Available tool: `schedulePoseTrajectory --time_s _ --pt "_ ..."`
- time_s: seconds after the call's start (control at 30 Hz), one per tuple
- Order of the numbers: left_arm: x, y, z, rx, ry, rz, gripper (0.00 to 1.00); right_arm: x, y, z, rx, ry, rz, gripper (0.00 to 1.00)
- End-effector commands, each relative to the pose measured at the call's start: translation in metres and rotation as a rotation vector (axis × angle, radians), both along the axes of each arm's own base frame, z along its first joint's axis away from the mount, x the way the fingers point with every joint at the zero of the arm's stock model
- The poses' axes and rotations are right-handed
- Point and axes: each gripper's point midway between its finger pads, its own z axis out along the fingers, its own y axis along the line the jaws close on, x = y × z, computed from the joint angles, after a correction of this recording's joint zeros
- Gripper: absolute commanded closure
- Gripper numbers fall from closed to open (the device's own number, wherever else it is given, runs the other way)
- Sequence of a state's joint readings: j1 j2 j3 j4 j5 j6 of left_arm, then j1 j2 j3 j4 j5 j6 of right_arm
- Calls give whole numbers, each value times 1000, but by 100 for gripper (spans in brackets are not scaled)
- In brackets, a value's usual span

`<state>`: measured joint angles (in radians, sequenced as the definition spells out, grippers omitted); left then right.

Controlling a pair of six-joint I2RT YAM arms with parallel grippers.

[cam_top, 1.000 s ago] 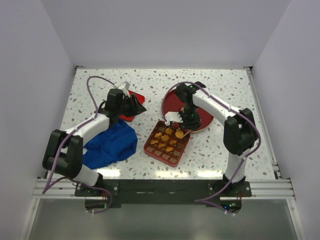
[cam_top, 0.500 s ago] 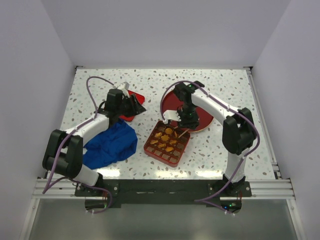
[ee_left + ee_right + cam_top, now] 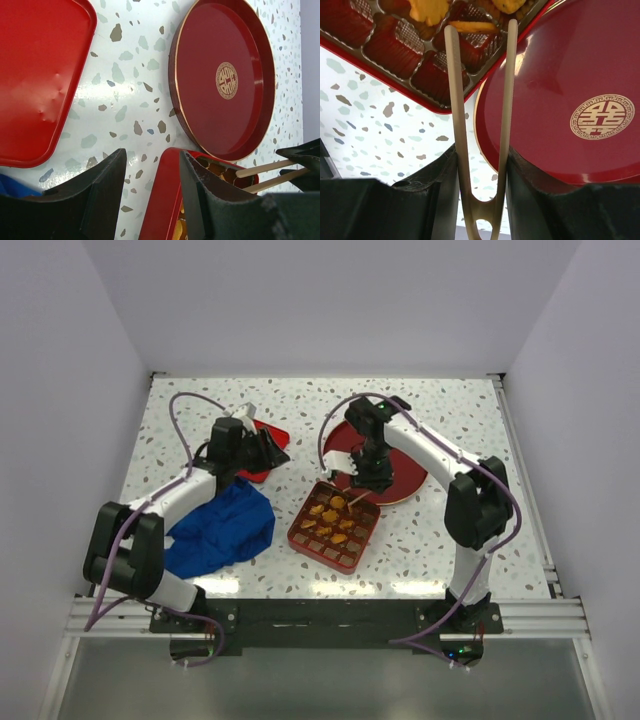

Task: Pack the cookies
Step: Place the fake cookies in the empty pocket of the box, then set down the clamp at the center of the board.

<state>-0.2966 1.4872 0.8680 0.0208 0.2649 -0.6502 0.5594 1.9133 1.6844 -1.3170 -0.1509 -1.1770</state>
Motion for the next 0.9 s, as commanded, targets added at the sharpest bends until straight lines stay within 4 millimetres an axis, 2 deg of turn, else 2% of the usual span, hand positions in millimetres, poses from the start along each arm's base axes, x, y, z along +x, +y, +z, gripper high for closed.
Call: schedulePoseTrajectory --time_s 0.0,0.03,0.07,0.13,0.17,0.23,0.27,0.3,0.37,0.47,0.5,0.57,0.63,0.73,0.8,0.87 --pt "8 10 27 -3 -102 24 49 11 10 41 165 -25 -161 65" --pt "8 12 28 3 -106 33 49 15 8 45 189 -20 -211 65" --pt "8 16 32 7 -119 43 49 32 -4 55 230 -39 -305 66" --pt "9 27 32 22 -126 75 49 46 -15 60 312 1 -512 70" --pt "9 31 35 27 -138 84 48 67 -42 58 353 -25 -656 71" --pt "8 39 33 37 -136 102 48 82 -69 52 412 -17 -915 74" --pt "8 46 32 50 -140 109 47 97 -104 42 449 -70 -1059 75" --pt "9 49 30 61 -139 111 45 99 -116 35 463 -62 -1204 76" --pt "11 53 25 93 -138 91 44 109 -170 10 429 -157 -1427 74" --pt "19 53 15 151 -126 52 44 112 -214 -11 429 -234 -1677 71" --pt "18 54 7 174 -97 38 44 113 -219 -19 422 -230 -1743 71" --pt "28 56 -3 226 -82 17 44 115 -233 -33 423 -248 -1823 70" --pt "38 57 -14 287 -63 14 43 117 -237 -49 417 -232 -1895 69" --pt "50 56 -24 392 -56 -15 43 120 -241 -68 399 -217 -1967 62" --pt "58 56 -30 464 -57 -36 43 118 -241 -76 380 -198 -1980 48" --pt "67 56 -42 544 -31 -53 43 113 -242 -84 340 -170 -1978 43"
